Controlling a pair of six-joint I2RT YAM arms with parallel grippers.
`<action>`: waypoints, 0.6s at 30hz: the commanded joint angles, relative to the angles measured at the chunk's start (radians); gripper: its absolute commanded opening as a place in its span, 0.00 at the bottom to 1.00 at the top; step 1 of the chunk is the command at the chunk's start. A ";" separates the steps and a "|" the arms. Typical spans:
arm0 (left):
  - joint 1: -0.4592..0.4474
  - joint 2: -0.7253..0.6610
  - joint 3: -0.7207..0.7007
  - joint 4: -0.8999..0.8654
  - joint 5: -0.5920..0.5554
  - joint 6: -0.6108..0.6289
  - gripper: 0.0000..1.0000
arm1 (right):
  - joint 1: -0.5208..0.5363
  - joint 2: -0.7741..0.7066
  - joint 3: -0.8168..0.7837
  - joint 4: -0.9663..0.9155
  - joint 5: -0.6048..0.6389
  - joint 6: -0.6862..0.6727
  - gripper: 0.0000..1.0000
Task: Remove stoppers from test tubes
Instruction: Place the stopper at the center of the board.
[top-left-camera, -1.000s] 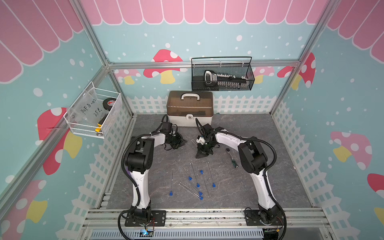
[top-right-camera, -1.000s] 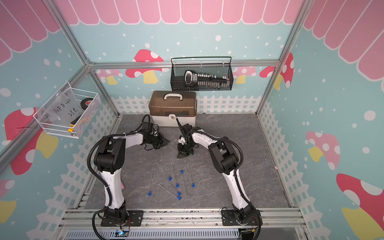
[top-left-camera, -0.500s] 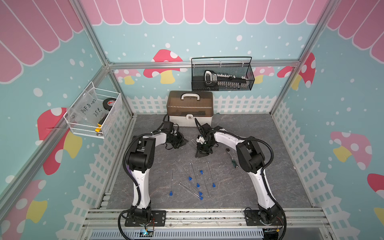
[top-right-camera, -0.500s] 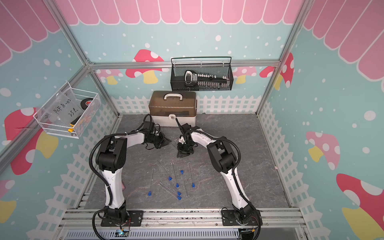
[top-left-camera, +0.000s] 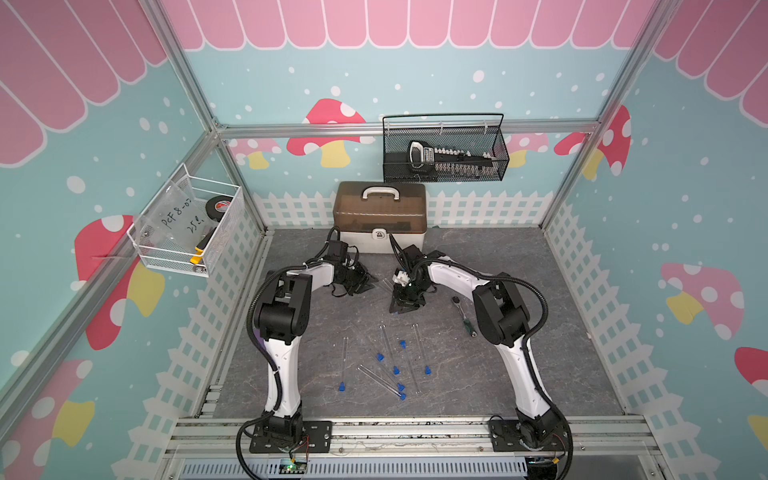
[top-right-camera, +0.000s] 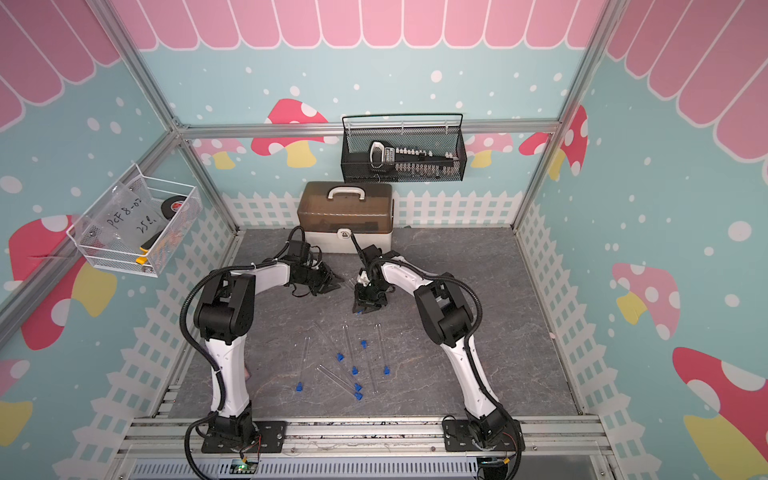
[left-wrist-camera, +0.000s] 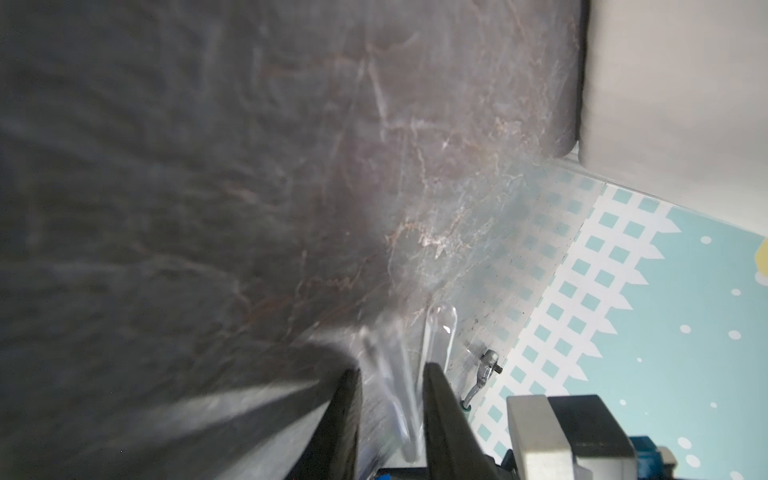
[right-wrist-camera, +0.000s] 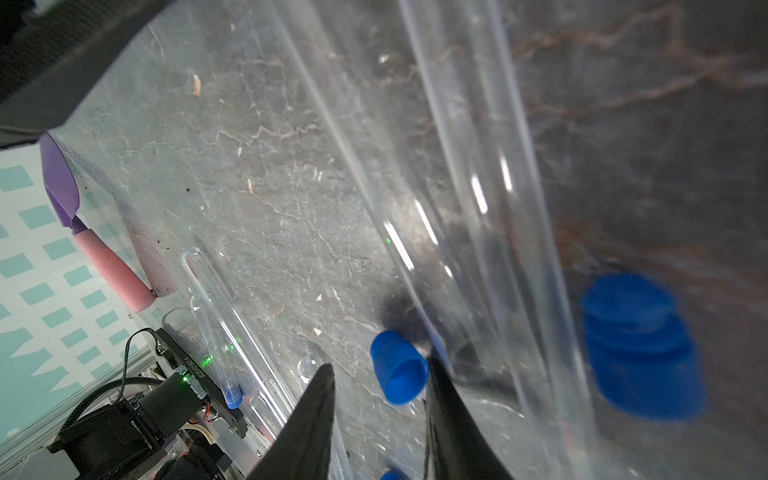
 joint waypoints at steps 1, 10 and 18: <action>-0.003 0.054 0.004 -0.078 -0.062 0.024 0.30 | 0.008 -0.028 0.026 -0.032 0.019 -0.010 0.37; -0.004 0.063 0.018 -0.080 -0.055 0.024 0.31 | 0.007 -0.071 0.048 -0.046 0.048 -0.019 0.37; -0.004 0.033 0.021 -0.079 -0.032 0.023 0.32 | -0.006 -0.139 0.145 -0.112 0.122 -0.048 0.39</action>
